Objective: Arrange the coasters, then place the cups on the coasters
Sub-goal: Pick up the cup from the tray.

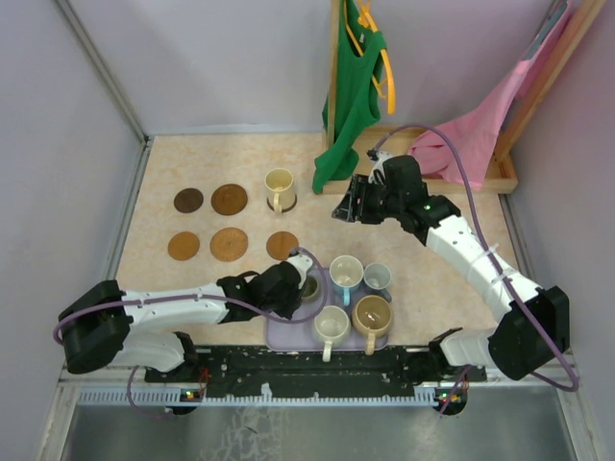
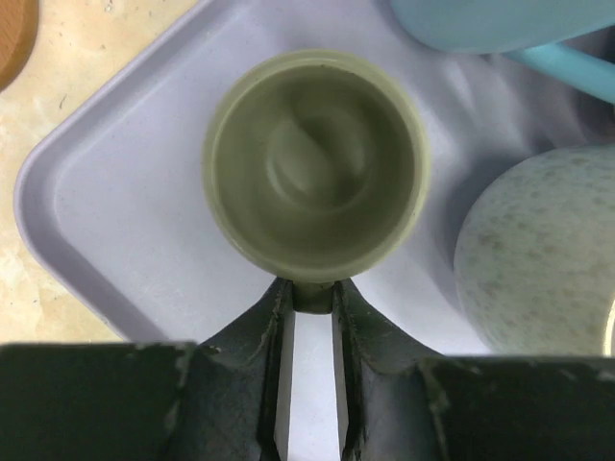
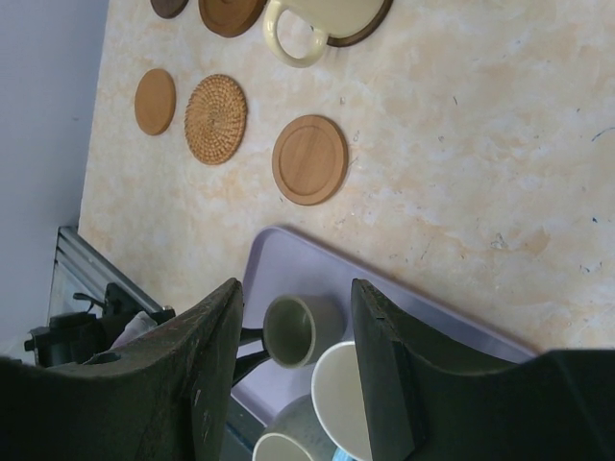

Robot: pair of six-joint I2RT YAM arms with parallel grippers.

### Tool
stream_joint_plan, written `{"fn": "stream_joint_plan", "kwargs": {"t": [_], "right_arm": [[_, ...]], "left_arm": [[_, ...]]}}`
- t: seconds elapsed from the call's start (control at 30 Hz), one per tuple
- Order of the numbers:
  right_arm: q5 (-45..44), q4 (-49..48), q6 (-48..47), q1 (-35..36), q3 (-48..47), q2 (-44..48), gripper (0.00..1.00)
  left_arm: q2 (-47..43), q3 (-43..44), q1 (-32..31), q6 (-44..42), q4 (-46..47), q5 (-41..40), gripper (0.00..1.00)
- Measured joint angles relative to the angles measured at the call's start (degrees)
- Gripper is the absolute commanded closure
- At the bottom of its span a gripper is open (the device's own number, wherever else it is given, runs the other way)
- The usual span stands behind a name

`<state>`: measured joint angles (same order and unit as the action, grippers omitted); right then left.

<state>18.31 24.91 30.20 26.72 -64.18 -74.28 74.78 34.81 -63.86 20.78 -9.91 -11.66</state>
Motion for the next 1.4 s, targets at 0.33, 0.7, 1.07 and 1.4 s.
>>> {"fn": "stream_joint_plan", "kwargs": {"t": [0.33, 0.7, 1.07, 1.4], "right_arm": [[0.0, 0.0, 0.0, 0.0, 0.0, 0.0, 0.51], [0.0, 0.0, 0.0, 0.0, 0.0, 0.0, 0.51], [0.0, 0.0, 0.0, -0.3, 0.1, 0.0, 0.51], [0.0, 0.0, -0.2, -0.6, 0.1, 0.0, 0.51]], "left_arm": [[0.8, 0.0, -0.1, 0.0, 2.0, 0.1, 1.00], [0.6, 1.2, -1.5, 0.0, -0.4, -3.3, 1.00], [-4.0, 5.8, -2.1, 0.1, -5.6, -9.7, 1.00], [-5.4, 7.6, -1.7, 3.1, -11.6, -16.5, 1.00]]}}
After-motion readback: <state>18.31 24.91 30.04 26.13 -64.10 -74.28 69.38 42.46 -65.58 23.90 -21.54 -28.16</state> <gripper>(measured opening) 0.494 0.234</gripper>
